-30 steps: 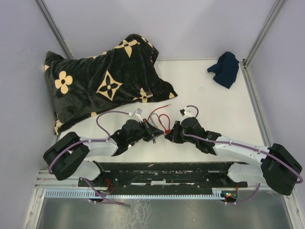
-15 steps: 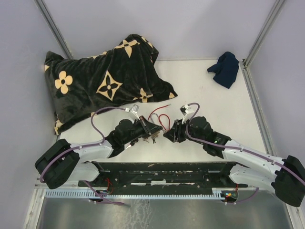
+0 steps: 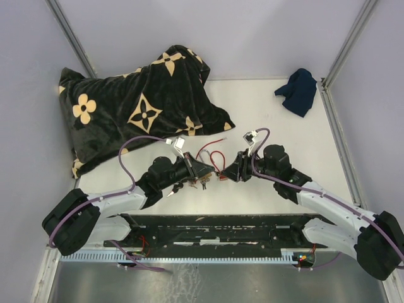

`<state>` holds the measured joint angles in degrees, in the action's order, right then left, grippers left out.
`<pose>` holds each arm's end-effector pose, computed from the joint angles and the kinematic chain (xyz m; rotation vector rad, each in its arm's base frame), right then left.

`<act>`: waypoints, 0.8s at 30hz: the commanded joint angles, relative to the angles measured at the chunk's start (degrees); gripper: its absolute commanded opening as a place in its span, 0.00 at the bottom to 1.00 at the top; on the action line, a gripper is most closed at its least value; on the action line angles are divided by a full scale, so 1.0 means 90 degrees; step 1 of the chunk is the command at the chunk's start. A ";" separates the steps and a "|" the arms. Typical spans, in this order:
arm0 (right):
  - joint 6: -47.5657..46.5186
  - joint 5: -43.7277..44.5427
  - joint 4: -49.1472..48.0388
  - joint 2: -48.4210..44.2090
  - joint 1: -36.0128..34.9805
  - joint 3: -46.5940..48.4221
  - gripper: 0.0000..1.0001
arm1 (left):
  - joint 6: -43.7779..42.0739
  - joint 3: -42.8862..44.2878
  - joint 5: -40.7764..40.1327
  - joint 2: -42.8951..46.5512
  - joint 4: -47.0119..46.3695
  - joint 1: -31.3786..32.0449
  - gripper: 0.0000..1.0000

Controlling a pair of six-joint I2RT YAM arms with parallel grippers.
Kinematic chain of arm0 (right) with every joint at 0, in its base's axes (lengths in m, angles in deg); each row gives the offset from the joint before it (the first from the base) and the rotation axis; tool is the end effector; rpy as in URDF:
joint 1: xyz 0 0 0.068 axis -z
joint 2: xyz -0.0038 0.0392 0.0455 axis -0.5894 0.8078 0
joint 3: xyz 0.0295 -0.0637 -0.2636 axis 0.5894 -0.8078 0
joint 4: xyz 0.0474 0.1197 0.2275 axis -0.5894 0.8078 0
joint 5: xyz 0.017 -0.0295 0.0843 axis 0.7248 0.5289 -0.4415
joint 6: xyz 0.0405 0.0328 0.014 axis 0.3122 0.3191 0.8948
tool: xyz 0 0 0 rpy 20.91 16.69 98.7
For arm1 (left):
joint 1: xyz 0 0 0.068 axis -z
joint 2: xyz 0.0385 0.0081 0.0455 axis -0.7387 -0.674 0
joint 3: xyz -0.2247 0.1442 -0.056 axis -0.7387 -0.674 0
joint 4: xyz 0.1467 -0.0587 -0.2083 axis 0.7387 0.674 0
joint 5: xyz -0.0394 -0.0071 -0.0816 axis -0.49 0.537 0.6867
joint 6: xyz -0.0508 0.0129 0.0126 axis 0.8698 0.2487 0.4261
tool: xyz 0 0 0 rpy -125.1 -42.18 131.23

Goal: Unlock with the key
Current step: Pick up the key from the center of the board.

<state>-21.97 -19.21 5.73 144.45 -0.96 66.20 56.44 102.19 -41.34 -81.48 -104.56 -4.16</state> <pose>0.1694 0.1457 0.2389 -0.3113 2.0796 1.2156 0.1693 -0.1712 0.2006 -0.0072 1.9423 -1.4118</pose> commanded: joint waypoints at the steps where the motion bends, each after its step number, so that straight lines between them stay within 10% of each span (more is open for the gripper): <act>1: -0.0494 -0.0556 -0.0485 0.0224 0.0013 0.0223 0.46 | -0.0320 0.0175 0.0324 0.0054 -0.0294 -0.0024 0.03; 13: -0.0758 -0.0982 -0.0863 0.0791 -0.0023 0.0386 0.39 | -0.0157 0.0267 0.0713 -0.0031 -0.0493 -0.0025 0.03; 24: -0.0386 -0.0938 -0.1137 0.0589 -0.0026 0.0125 0.03 | -0.0003 0.0099 0.0556 0.0211 -0.0507 -0.0042 0.06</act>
<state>-27.39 -27.27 1.03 151.47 -1.01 66.98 56.35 102.65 -36.33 -81.88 -105.24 -4.55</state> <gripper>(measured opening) 0.087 0.040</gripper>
